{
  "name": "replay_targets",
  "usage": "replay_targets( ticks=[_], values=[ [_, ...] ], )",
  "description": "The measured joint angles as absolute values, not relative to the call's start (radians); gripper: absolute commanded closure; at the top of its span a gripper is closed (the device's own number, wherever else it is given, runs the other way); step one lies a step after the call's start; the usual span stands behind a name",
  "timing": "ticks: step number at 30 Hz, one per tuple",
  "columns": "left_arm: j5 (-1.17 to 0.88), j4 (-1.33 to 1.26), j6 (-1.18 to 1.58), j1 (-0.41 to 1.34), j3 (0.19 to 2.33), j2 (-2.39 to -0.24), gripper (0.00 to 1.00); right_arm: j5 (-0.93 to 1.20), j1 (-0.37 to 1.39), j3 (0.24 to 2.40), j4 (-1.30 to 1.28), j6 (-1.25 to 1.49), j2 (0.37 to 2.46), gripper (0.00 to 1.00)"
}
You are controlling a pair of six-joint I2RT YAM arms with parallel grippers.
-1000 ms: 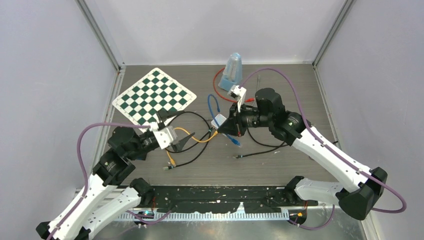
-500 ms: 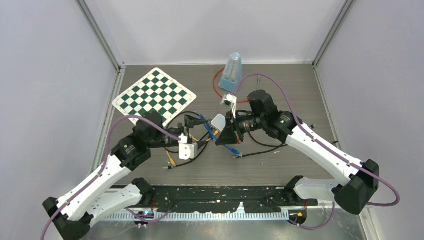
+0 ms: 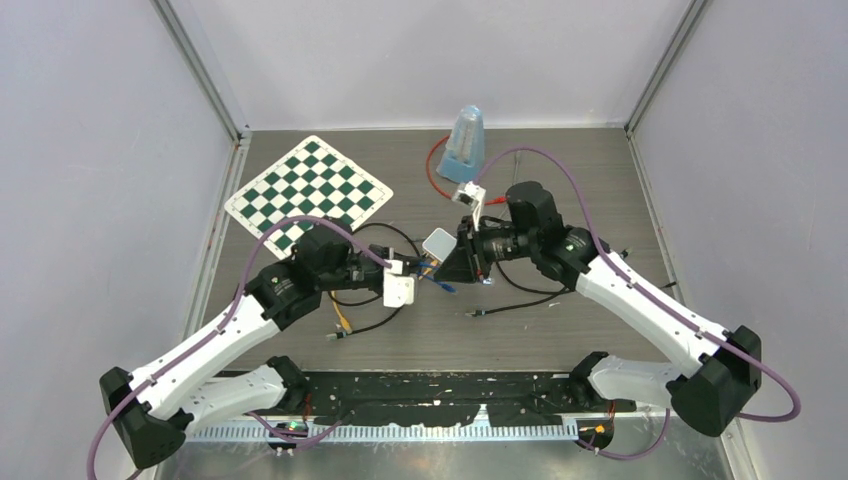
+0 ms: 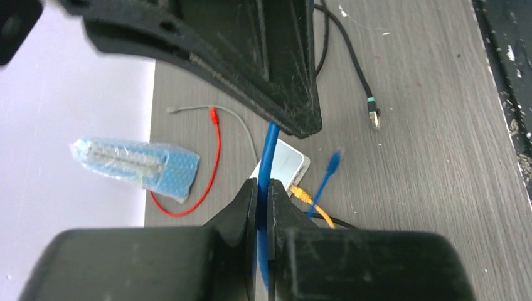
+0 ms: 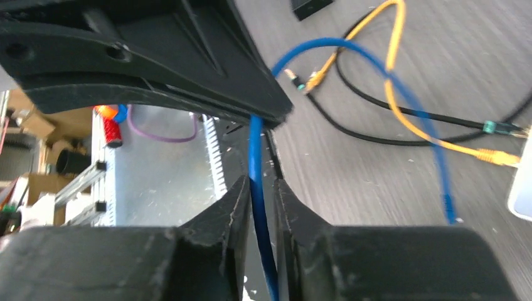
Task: Insert the plug into the switch port
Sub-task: Pick up the connector from the center of the board.
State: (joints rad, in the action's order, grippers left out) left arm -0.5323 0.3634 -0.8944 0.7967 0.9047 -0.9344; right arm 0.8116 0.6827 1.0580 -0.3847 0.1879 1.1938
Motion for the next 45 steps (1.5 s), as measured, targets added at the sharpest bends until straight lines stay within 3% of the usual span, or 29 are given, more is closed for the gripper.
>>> replay_targets(
  ticks=[4,6,10,22,30,38,41,45],
  values=[
    [-0.453,0.325,-0.799,0.797,0.900,-0.941,1.00,0.719,0.617,0.931,-0.248,0.296,1.081,0.40],
    [-0.422,0.303,-0.730,0.797,0.894,-0.941,1.00,0.675,0.588,0.868,-0.192,0.343,1.003,0.31],
    [-0.383,0.249,-0.573,0.797,0.864,-0.931,1.00,0.576,0.551,0.781,-0.074,0.411,0.857,0.23],
    [-0.221,0.102,-0.120,0.797,0.720,-0.846,1.00,0.332,0.541,0.618,0.167,0.606,0.682,0.26],
    [-0.181,0.008,0.109,0.797,0.633,-0.791,1.00,0.313,0.549,0.548,0.307,0.764,0.773,0.36],
    [-0.183,-0.058,0.214,0.797,0.570,-0.785,1.00,0.270,0.616,0.512,0.422,0.833,0.859,0.53],
    [-0.186,-0.068,0.226,0.797,0.551,-0.772,1.00,0.268,0.619,0.511,0.465,0.845,0.878,0.52],
    [-0.208,-0.078,0.214,0.797,0.535,-0.750,1.00,0.258,0.619,0.511,0.480,0.842,0.883,0.39]
  ],
)
